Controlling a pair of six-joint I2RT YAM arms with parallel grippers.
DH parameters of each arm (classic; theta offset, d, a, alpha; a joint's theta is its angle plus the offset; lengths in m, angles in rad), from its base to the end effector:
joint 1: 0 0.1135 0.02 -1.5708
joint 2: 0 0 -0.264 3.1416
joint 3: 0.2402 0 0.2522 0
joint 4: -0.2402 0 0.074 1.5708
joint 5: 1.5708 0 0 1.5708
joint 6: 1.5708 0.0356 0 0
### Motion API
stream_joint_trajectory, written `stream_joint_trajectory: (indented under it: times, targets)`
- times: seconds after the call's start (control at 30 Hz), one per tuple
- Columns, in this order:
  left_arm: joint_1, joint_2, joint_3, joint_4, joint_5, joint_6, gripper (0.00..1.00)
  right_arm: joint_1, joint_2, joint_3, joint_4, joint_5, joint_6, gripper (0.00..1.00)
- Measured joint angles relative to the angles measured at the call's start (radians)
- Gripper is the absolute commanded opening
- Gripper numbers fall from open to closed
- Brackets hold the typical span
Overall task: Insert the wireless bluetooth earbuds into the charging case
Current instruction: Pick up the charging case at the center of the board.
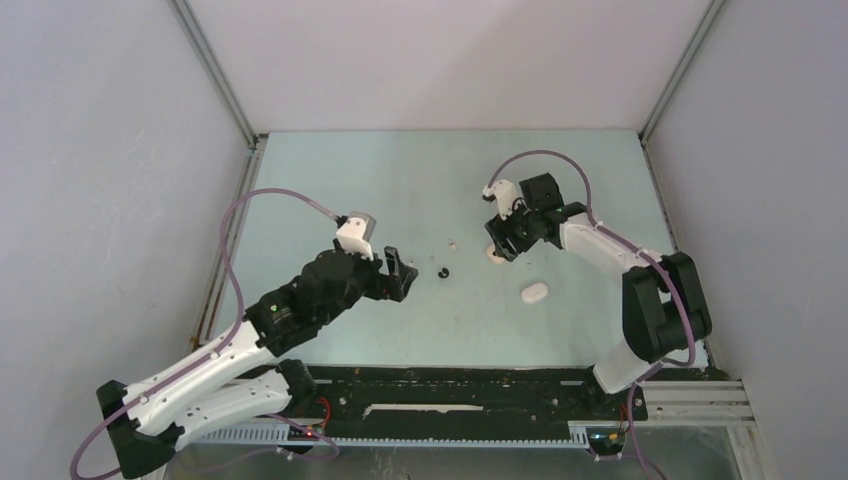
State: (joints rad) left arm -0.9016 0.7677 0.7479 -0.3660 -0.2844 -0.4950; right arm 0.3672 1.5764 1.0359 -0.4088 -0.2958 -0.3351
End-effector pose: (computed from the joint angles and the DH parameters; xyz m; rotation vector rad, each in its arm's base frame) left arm 0.1172 -0.1321 0.3113 0.2136 1.9845 -0.6420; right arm 0.2999 0.1265 0.2150 -0.9721 2.3059 0.3852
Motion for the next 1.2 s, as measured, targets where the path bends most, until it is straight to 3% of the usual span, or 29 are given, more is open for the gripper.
stream_joint_trajectory:
  times: [0.23, 0.6, 1.2]
  targets:
    - [0.005, 0.075, -0.037, 0.025, 0.051, -0.004, 0.89, 0.042, 0.141, 0.085, -0.019, 0.071, -0.029, 0.66]
    - [0.005, 0.149, -0.071, 0.101, 0.154, -0.038, 0.87, 0.086, 0.191, 0.089, -0.039, 0.154, -0.040, 0.68]
    - [0.005, 0.130, -0.103, 0.161, 0.211, -0.061, 0.82, 0.034, 0.317, 0.223, -0.117, 0.066, -0.036, 0.61]
